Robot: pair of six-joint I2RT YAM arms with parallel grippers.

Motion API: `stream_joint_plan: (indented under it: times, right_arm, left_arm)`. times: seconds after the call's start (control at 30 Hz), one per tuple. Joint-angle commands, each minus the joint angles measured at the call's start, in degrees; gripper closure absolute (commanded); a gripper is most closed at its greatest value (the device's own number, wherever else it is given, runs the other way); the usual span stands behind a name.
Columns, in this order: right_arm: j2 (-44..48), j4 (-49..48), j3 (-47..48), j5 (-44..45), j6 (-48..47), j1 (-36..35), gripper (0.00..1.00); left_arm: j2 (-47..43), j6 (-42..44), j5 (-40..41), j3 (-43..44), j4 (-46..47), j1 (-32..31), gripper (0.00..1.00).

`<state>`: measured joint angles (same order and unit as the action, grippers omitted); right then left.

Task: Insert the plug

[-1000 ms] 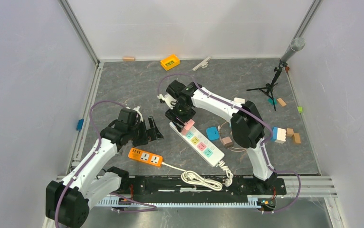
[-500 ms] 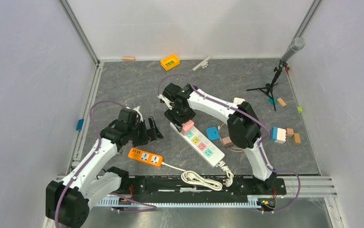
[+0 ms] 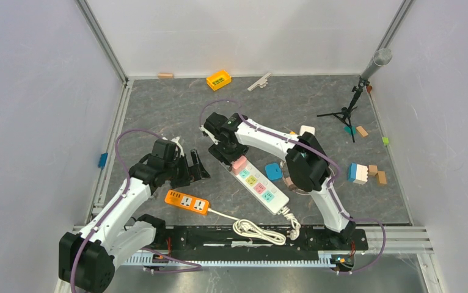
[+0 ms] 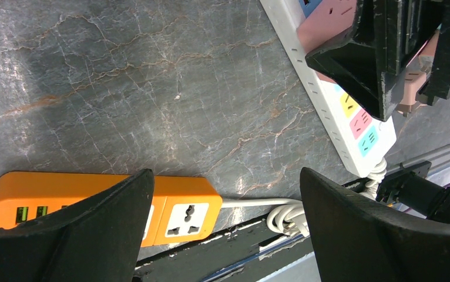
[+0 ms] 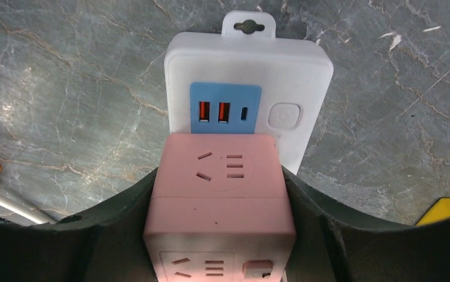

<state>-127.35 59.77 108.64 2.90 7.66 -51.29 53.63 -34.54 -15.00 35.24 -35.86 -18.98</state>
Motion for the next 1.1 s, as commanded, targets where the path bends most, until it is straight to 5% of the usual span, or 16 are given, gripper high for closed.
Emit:
stream_joint_plan:
  times: [0.0, 0.33, 0.7, 0.9, 1.07]
  right_arm:
    - [-5.4, 3.2, -5.3, 4.1, -1.4, -0.1, 1.00]
    - [-3.9, -1.4, -9.8, -0.3, -2.4, -0.1, 1.00]
    - [5.6, -2.8, 7.8, -0.1, -3.8, 0.4, 0.05]
    - [16.7, -10.9, 1.0, -4.7, -0.1, 6.2, 0.02]
    - [23.3, -11.4, -5.9, -0.2, -0.4, 11.9, 0.02]
  left_arm:
    - [-0.1, -0.8, 0.2, 0.1, 1.7, 0.0, 0.00]
    - [-0.3, -0.6, 0.3, 0.2, 1.7, 0.0, 0.00]
    - [-0.6, -0.3, 0.5, 0.8, 1.1, 0.0, 0.00]
    - [-1.2, -0.8, 0.8, 0.4, 1.1, 0.0, 0.00]
    - [-1.3, -0.9, 1.1, 0.3, 1.1, 0.0, 0.00]
